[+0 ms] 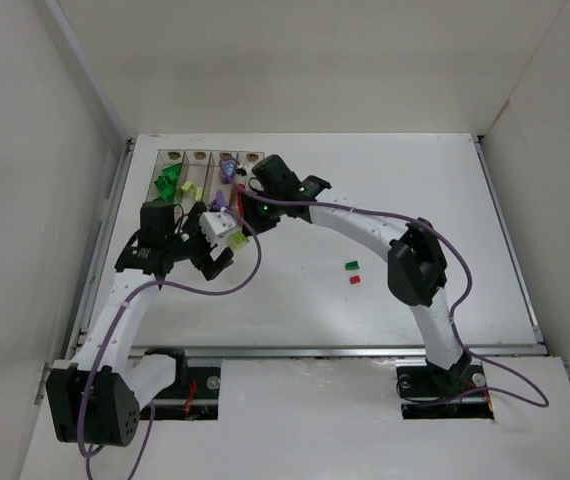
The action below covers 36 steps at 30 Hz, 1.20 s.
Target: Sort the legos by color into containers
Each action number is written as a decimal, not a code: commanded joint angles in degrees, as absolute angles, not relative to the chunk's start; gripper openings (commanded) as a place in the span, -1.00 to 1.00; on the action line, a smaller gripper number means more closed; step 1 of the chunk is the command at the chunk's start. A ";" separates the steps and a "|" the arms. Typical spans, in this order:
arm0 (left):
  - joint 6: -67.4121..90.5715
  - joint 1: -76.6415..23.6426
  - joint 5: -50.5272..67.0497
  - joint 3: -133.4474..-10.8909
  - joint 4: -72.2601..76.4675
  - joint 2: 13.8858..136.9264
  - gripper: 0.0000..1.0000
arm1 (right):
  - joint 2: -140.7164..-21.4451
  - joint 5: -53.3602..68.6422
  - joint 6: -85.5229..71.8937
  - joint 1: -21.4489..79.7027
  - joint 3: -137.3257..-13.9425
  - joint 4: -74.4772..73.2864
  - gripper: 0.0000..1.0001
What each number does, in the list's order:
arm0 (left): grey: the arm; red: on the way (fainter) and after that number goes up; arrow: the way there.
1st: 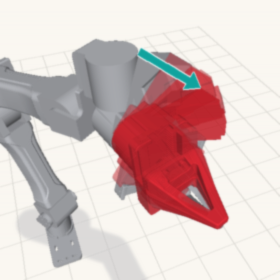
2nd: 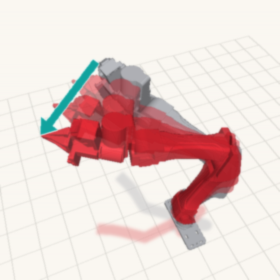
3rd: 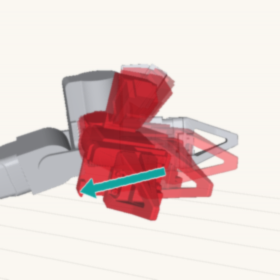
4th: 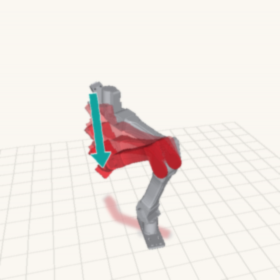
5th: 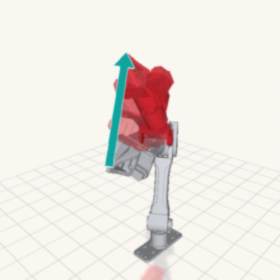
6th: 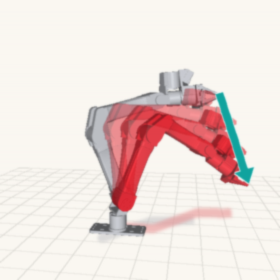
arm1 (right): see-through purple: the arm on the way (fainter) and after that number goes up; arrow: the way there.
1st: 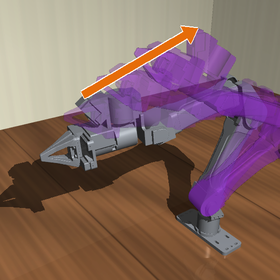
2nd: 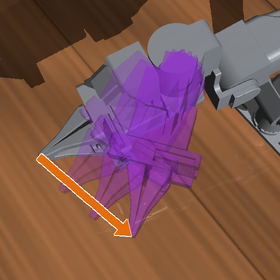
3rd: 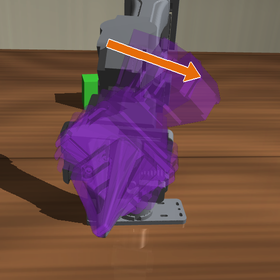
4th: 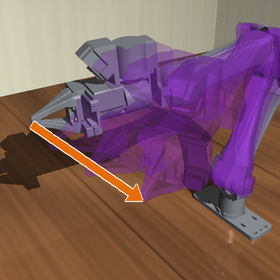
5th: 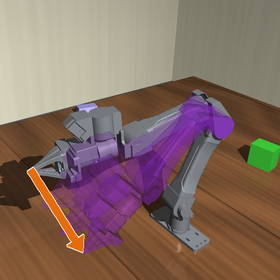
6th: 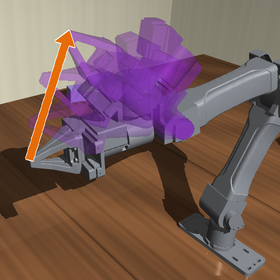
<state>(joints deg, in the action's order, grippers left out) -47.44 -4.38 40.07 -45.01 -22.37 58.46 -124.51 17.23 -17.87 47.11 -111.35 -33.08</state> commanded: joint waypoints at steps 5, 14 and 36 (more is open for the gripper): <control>-37.28 -9.93 37.01 -48.07 -14.16 62.40 0.82 | -119.97 15.91 -20.65 46.05 -115.85 -32.17 -1.00; -34.54 -9.93 36.73 -53.78 -14.15 64.16 0.80 | -117.25 13.19 -21.18 46.05 -111.45 -31.03 -1.00; -38.23 -17.75 33.67 -55.02 -13.27 69.79 0.31 | -115.58 11.78 -21.18 46.05 -110.65 -33.93 -1.00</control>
<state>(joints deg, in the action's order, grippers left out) -37.87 -17.23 34.13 -52.56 -14.37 70.06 -119.61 11.75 -20.82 45.98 -109.71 -34.44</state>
